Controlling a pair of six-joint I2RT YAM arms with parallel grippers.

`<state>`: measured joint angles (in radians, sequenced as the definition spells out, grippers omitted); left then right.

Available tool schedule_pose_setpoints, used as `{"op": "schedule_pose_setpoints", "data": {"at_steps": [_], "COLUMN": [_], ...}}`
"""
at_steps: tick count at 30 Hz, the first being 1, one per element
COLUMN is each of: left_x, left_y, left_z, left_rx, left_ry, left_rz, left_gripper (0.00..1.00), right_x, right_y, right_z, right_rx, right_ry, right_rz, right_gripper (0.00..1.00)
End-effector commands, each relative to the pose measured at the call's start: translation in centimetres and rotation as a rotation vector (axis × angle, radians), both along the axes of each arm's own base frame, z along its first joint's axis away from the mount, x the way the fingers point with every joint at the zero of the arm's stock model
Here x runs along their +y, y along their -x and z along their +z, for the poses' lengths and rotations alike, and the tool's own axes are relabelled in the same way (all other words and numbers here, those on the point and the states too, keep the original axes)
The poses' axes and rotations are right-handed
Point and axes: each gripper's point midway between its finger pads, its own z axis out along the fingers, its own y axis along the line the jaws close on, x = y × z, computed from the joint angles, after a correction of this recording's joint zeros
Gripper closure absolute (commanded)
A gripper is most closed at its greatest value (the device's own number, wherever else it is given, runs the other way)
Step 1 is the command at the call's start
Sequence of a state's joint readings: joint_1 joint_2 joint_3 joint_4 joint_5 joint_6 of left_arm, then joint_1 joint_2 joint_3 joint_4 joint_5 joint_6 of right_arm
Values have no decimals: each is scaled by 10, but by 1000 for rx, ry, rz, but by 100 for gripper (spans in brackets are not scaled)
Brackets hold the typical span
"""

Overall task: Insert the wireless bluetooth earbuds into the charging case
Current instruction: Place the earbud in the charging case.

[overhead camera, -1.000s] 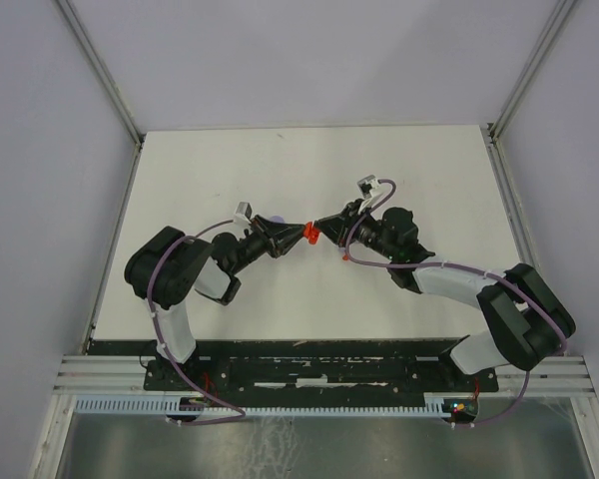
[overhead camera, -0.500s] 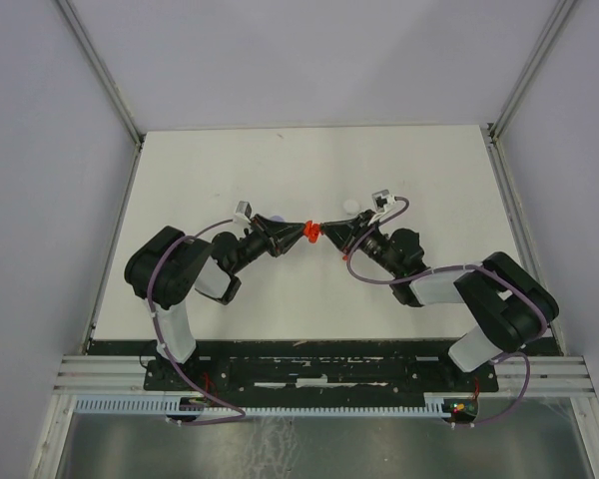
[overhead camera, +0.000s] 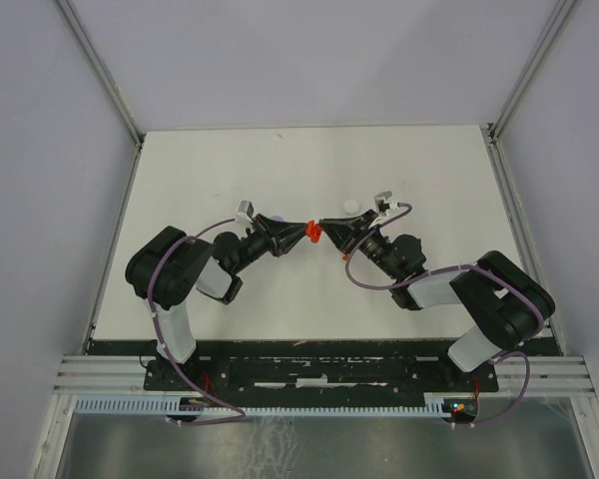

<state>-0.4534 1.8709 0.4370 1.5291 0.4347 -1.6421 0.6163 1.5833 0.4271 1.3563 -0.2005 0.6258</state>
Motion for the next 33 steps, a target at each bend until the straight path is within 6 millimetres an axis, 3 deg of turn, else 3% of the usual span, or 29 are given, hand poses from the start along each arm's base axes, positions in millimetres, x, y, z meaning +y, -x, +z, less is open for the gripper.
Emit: {"op": "schedule_pose_setpoints", "data": {"at_steps": [1, 33], "left_x": [1, 1], "left_y": [4, 11], "left_z": [57, 78], "left_rx": [-172, -222], "left_ry": [142, 168], "left_rz": [0, -10], "left_gripper": [97, 97], "right_x": [1, 6], "right_y": [2, 0], "right_z": [24, 11], "right_rx": [-85, -61], "right_ry": [-49, -29], "right_rz": [-1, 2], "right_gripper": [98, 98]}}
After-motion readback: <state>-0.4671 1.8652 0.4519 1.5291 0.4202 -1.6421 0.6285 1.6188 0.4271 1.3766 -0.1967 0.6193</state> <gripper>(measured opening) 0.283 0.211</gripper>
